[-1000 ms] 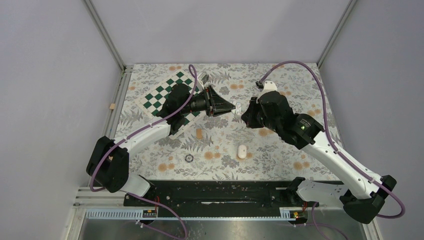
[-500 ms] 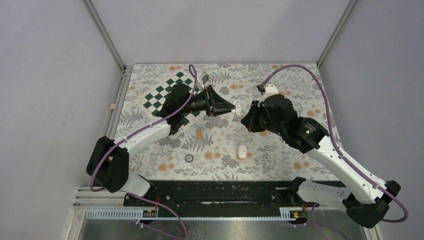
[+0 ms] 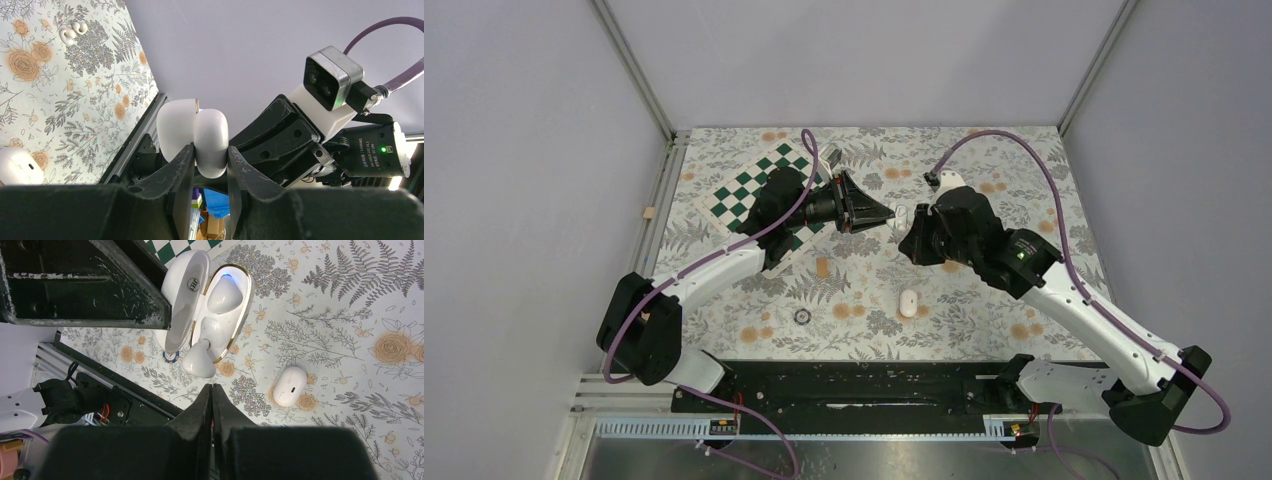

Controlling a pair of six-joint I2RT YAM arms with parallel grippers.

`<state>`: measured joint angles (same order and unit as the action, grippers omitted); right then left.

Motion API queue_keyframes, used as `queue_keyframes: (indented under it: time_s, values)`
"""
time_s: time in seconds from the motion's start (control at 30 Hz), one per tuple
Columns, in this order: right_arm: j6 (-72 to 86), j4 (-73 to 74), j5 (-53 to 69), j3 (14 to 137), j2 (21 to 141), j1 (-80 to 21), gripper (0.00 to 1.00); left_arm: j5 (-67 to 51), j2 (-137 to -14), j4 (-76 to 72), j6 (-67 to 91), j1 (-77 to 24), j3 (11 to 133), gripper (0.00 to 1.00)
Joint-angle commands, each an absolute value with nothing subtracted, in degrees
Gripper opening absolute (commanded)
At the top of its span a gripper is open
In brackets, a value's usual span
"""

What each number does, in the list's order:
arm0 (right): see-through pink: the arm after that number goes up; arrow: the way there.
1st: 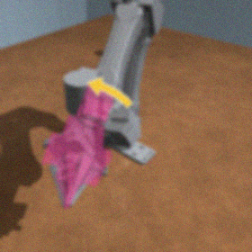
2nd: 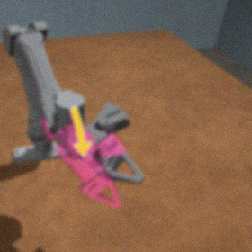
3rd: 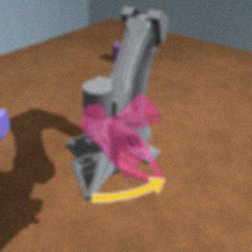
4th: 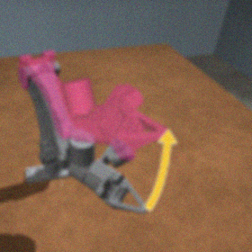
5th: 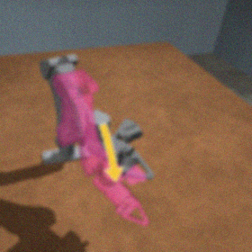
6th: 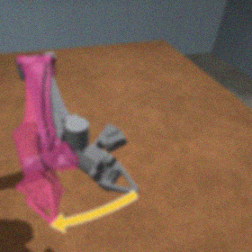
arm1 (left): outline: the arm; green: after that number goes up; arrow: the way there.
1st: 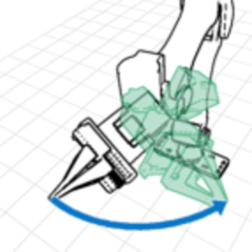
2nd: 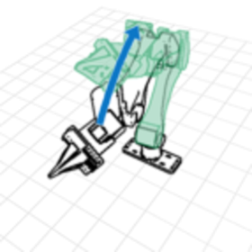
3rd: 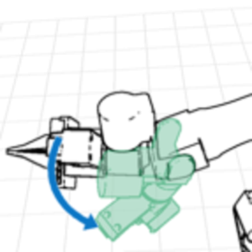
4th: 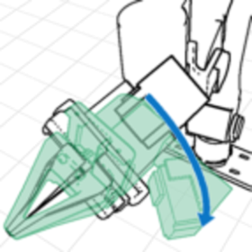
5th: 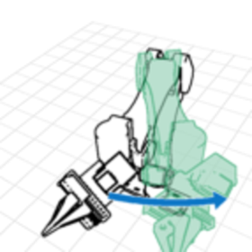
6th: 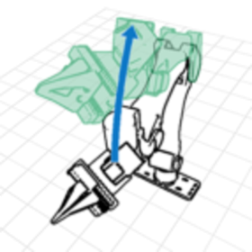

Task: Insert the wireless bluetooth earbuds into the charging case
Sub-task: Place the earbud in the charging case.

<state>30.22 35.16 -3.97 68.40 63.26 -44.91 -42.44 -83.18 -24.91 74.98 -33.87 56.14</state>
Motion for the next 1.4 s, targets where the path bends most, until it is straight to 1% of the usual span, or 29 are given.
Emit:
queue_keyframes:
  time_s: [0.0,0.6,1.13,1.37]
  values:
    - [29.0,32.5,-6.4,71.4,63.8,-45.2,0.0,-42.9,-81.4,-26.7,74.1,-34.2,58.0,0.0]
    - [25.7,33.8,-11.2,75.8,65.1,-44.4,0.0,-42.8,-81.3,-26.3,73.8,-34.2,58.1,0.0]
    - [25.5,34.4,-9.8,76.0,64.8,-43.4,0.0,-42.8,-81.0,-26.2,73.7,-34.1,58.1,0.0]
    - [26.1,34.8,-9.0,74.4,62.3,-43.4,0.0,-42.8,-80.9,-26.3,73.7,-34.1,57.9,0.0]
